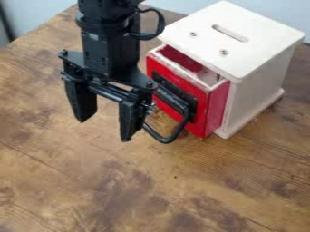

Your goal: Close the drawer

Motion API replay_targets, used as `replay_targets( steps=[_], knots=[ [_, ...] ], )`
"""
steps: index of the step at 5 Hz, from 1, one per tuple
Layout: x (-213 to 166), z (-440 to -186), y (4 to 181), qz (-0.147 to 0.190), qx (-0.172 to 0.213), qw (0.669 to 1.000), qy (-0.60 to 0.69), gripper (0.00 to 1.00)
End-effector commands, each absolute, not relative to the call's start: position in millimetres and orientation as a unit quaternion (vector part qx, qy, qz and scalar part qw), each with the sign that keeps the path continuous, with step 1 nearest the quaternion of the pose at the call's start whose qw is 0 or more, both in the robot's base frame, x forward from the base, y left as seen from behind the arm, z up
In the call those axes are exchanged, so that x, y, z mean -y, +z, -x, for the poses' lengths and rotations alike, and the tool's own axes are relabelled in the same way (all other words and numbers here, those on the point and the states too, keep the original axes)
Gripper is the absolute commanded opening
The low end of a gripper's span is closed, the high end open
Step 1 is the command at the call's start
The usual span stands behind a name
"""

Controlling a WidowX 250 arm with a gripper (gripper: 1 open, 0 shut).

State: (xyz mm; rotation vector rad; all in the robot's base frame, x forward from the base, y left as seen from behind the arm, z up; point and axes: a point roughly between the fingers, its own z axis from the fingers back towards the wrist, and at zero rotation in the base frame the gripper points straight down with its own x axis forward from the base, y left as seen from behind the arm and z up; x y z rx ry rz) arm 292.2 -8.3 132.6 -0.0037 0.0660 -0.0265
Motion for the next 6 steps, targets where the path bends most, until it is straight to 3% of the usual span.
replay_targets(
  steps=[1,2,3,5,6],
  knots=[
    [18.4,-290.8,136.5,-0.002,0.050,0.999,0.002,1.00],
    [27.4,-284.9,142.4,0.000,0.100,0.995,0.012,1.00],
    [30.2,-292.0,140.7,-0.002,0.076,0.997,0.028,1.00],
    [28.8,-306.9,130.0,-0.001,0.082,0.995,0.061,1.00],
    [24.7,-307.1,136.5,-0.001,0.082,0.995,0.061,1.00]
  ],
)
